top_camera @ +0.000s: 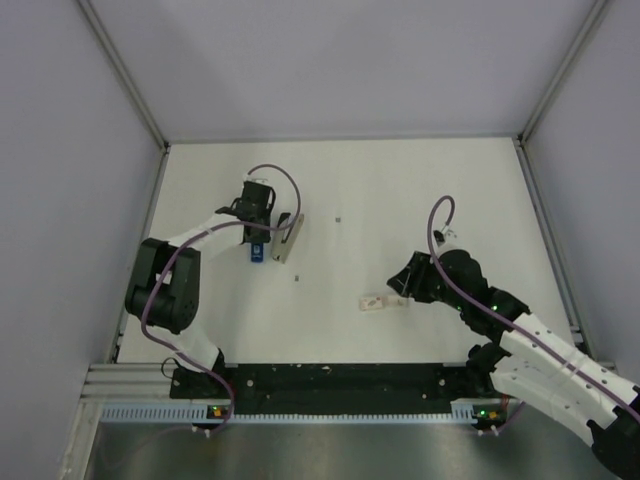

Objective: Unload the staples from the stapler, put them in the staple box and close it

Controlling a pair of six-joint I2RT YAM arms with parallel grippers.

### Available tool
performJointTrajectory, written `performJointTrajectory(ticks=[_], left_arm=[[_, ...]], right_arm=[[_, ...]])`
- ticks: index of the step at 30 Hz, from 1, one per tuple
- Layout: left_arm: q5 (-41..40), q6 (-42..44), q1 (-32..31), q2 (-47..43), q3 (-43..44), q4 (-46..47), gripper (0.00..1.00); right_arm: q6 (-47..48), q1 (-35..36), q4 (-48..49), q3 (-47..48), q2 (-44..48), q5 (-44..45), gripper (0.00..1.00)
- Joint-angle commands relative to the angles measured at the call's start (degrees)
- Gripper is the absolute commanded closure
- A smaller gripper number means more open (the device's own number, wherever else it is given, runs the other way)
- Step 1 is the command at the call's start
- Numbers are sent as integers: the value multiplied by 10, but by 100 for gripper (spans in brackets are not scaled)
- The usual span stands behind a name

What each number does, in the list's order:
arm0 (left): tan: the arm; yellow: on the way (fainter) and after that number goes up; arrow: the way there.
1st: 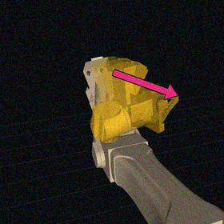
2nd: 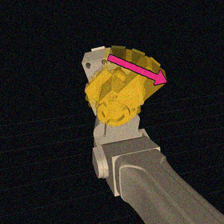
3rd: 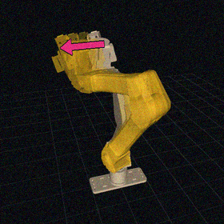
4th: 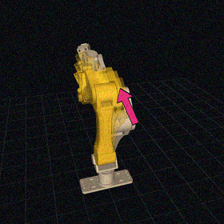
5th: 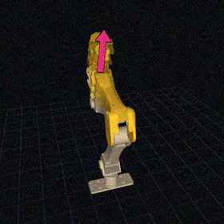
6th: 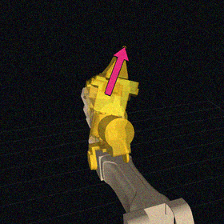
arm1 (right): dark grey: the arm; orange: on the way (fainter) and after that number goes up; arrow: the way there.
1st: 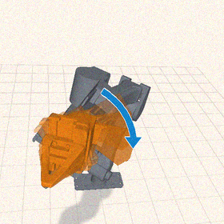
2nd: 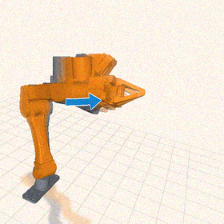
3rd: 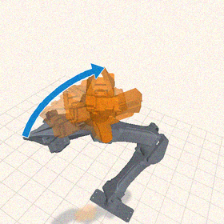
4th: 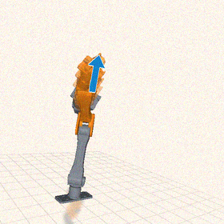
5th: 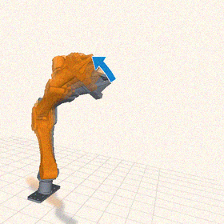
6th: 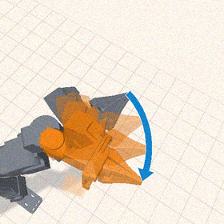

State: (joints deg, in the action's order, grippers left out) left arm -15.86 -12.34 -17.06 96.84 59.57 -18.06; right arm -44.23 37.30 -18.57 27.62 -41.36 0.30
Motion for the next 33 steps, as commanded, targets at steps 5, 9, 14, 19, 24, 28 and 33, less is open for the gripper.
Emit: performJointTrajectory(ticks=[5,9,14,19,24,28,33], left_arm=[[-31,-15,-1,-45,37,-20,23],[-32,-22,-14,-115,56,-43,1],[40,-58,-48,-158,99,-43,1],[72,-71,-89,-135,149,-47,2],[79,-48,-138,-54,227,-53,2],[43,-73,-167,11,287,-77,2],[29,-93,-184,70,314,-75,7]], right_arm=[[10,-6,10,7,5,-1,52],[12,-6,3,13,4,0,52],[22,-6,-11,26,1,7,52],[27,-6,-37,35,11,20,52],[42,-13,-75,51,36,36,47],[56,-14,-116,76,58,44,46],[62,-14,-150,92,94,49,45]])
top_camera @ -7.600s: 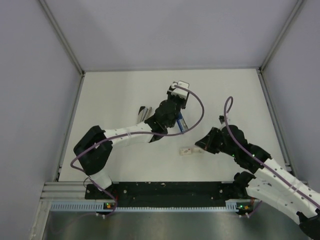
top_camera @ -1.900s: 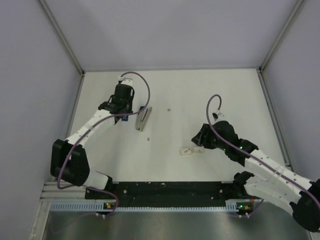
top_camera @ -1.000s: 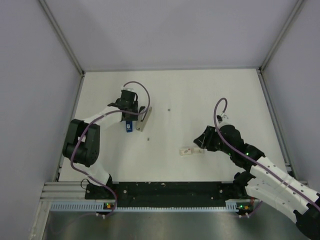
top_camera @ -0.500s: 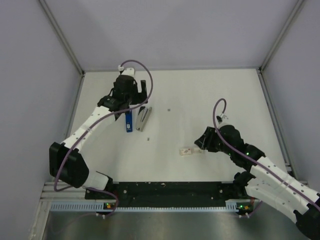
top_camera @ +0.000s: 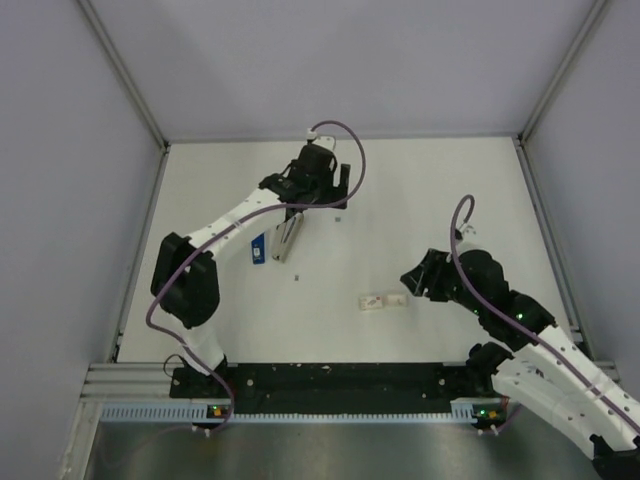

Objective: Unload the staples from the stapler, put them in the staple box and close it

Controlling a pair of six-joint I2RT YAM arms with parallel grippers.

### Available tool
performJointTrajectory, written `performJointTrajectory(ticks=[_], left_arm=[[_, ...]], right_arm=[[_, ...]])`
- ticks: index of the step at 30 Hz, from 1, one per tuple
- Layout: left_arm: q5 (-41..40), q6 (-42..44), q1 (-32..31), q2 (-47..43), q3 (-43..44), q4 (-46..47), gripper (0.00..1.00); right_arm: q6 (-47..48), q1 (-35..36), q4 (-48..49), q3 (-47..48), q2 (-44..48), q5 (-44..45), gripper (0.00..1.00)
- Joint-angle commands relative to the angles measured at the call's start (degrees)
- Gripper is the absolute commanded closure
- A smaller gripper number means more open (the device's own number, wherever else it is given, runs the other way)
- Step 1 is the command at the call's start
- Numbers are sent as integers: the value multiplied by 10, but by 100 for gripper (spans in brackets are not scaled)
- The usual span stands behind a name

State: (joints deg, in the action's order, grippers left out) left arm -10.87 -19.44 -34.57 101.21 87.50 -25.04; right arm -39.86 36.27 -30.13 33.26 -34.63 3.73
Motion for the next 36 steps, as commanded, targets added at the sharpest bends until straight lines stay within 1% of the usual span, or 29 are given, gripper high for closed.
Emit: performJointTrajectory(ticks=[1,8,12,19,28,36], left_arm=[[-22,-27,-13,40,37,-3,8],[-42,-70,-21,109,52,3,12],[-77,-90,-28,147,78,-11,12],[-92,-111,-40,202,116,-21,13],[-93,-128,-40,232,129,-22,25],[-96,-109,-40,252,139,-24,33]], right_arm=[[20,-5,-39,39,32,15,44],[28,-4,-63,53,46,7,44],[28,-5,-63,49,49,4,44],[27,-4,-63,41,50,1,44],[22,-5,-63,30,60,-12,44],[25,-5,-60,31,59,-13,44]])
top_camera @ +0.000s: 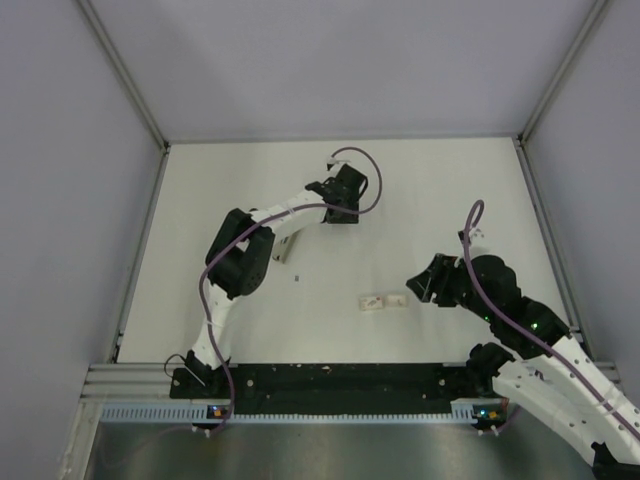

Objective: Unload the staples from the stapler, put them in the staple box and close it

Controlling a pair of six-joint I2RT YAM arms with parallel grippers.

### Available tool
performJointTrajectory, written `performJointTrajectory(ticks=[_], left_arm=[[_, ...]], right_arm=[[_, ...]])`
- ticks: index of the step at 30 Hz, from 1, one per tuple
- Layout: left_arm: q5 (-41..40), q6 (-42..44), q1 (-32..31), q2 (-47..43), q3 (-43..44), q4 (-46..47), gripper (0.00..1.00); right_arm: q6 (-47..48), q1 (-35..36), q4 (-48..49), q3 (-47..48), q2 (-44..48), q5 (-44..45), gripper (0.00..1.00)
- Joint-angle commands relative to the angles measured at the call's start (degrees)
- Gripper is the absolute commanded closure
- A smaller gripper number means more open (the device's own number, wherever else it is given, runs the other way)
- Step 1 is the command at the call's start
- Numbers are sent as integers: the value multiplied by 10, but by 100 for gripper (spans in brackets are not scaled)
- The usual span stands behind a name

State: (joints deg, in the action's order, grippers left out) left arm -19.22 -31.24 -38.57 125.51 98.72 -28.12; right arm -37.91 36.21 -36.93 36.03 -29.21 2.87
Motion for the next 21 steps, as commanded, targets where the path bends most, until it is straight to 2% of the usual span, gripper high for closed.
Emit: performJointTrajectory(ticks=[1,12,21], left_arm=[[-13,11,1,12,28,6,34],[-1,36,2,35,34,13,47],[10,44,9,52,47,14,63]], right_arm=[[6,-4,8,4,5,-4,44],[7,-4,8,3,6,-5,44],[7,-4,7,3,6,-2,44]])
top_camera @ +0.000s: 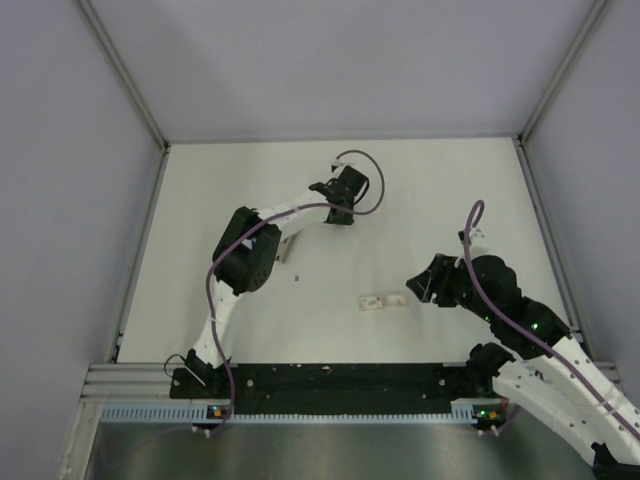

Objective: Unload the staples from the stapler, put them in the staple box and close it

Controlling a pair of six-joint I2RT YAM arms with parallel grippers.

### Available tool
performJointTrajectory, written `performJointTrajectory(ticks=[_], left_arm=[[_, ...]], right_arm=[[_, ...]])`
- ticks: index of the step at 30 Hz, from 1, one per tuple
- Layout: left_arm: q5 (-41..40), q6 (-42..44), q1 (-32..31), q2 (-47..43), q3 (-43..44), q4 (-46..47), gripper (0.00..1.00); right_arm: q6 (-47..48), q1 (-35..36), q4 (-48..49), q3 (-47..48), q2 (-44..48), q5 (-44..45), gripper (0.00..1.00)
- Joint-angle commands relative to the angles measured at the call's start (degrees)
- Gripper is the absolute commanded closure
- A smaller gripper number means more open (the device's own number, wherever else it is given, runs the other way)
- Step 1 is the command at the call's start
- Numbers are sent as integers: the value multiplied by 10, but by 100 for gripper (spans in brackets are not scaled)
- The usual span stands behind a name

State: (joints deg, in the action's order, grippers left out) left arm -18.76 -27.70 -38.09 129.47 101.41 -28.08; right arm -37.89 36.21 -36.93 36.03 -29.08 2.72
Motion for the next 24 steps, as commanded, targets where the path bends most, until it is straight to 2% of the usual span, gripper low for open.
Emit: performJointTrajectory(ticks=[1,15,24], left_arm=[[6,9,6,14,21,14,64],[13,28,10,16,19,18,81],[47,97,-2,-49,-2,-7,89]], right_arm=[[7,-4,7,3,3,-2,44],[6,-4,13,4,-10,-2,44],[18,-4,-1,20,-9,-3,45]])
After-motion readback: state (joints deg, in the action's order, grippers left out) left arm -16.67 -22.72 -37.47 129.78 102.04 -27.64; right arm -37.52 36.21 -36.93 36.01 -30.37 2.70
